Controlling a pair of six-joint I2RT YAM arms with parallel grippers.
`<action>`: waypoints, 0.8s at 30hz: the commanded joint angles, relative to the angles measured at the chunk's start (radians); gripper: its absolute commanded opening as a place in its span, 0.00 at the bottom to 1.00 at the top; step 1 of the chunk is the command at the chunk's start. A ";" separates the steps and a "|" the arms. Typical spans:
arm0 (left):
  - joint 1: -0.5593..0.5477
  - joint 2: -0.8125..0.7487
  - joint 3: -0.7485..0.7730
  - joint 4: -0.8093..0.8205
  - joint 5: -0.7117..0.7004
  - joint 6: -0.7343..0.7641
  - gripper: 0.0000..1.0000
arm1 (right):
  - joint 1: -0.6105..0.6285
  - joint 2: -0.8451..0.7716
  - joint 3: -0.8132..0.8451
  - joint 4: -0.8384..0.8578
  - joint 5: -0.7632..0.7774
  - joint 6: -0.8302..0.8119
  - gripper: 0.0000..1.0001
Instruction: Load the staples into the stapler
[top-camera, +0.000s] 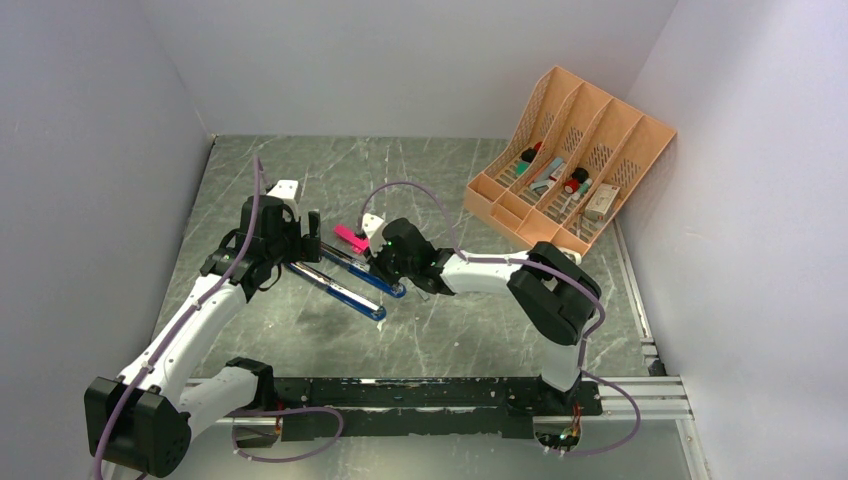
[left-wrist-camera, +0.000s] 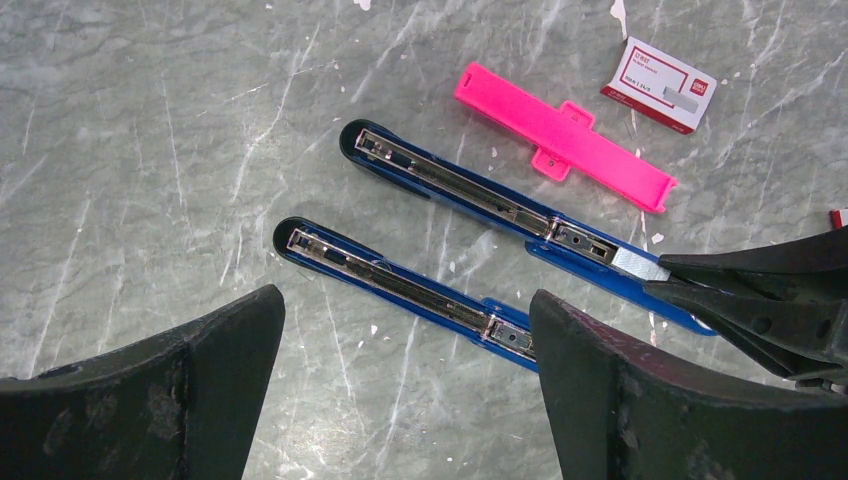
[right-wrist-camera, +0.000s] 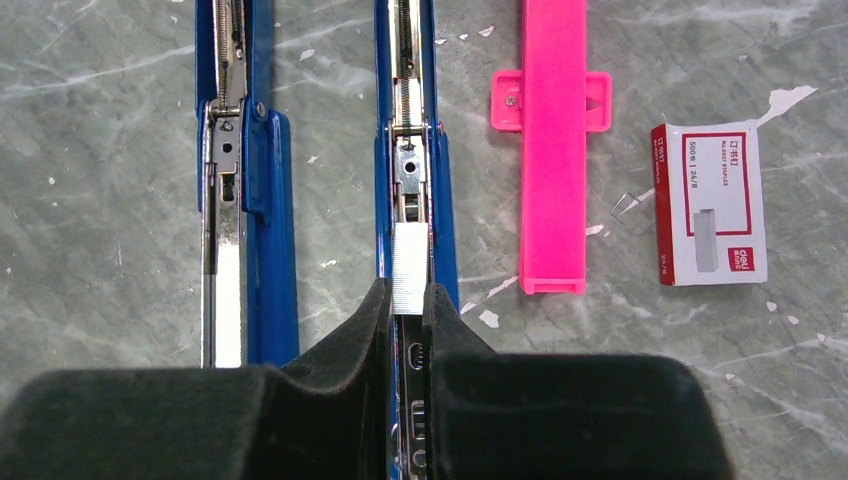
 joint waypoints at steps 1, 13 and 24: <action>0.002 -0.018 0.005 0.023 0.022 0.012 0.96 | 0.004 0.022 0.028 -0.020 0.002 -0.011 0.00; 0.001 -0.016 0.004 0.024 0.020 0.012 0.96 | 0.003 0.042 0.052 -0.053 0.002 -0.012 0.00; 0.001 -0.015 0.004 0.023 0.022 0.012 0.96 | 0.003 0.057 0.073 -0.084 0.008 -0.009 0.00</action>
